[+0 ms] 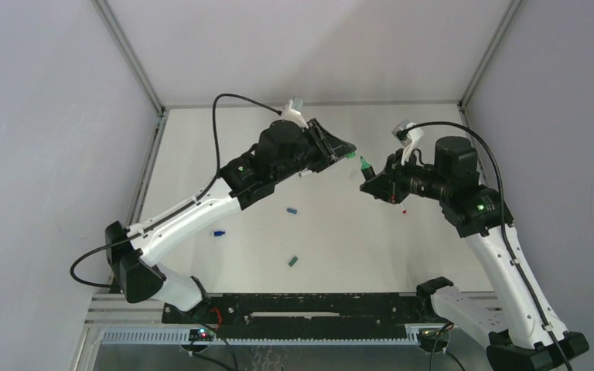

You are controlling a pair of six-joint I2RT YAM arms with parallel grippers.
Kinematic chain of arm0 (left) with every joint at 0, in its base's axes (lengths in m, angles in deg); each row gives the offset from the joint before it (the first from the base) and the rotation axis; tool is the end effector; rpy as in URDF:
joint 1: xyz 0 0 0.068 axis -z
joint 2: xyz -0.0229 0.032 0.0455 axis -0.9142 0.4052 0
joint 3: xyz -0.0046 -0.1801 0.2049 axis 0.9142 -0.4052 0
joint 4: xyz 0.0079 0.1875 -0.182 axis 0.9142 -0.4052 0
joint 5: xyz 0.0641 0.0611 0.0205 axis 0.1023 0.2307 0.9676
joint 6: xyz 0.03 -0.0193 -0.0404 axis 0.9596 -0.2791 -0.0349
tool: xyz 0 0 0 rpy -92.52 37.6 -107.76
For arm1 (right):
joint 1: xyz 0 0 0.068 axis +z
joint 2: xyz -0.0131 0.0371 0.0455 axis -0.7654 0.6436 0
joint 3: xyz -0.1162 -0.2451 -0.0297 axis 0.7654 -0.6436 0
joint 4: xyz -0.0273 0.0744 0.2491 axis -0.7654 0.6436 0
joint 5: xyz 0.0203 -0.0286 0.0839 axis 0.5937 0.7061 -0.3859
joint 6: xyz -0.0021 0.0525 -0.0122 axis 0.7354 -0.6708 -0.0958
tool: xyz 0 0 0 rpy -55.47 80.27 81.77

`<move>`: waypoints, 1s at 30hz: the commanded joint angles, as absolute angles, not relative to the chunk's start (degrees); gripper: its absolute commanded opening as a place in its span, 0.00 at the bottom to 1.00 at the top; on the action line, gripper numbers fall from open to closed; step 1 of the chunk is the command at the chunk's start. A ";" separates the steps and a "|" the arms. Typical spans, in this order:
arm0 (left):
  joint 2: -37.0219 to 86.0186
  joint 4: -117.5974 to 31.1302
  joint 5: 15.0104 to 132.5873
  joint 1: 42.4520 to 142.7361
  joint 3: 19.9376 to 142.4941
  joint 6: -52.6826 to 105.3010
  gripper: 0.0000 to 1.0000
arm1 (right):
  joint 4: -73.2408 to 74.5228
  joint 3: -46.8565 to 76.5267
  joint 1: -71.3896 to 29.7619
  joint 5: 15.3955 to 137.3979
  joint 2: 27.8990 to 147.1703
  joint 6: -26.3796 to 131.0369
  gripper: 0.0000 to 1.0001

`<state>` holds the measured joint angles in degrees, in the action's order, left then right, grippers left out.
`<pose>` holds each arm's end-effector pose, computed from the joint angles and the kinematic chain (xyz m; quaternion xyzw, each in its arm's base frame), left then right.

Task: Insert the pens into the pen caps
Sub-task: Insert the pen cap onto the pen.

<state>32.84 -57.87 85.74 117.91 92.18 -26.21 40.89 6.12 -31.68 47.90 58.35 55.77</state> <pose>0.2141 -0.2685 0.4085 -0.1036 0.7764 -0.5132 0.3509 0.1554 0.0733 0.3980 -0.2677 0.7773 0.3529 0.4467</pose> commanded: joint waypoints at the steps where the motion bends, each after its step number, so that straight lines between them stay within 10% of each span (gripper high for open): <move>1: 32.64 -59.58 89.55 118.71 97.18 -26.45 0.04 | 36.12 6.79 -30.62 50.55 59.61 49.48 0.00; 30: 35.05 -61.60 89.08 119.97 100.67 -24.51 0.05 | 33.12 4.51 -28.47 50.27 61.29 44.56 0.00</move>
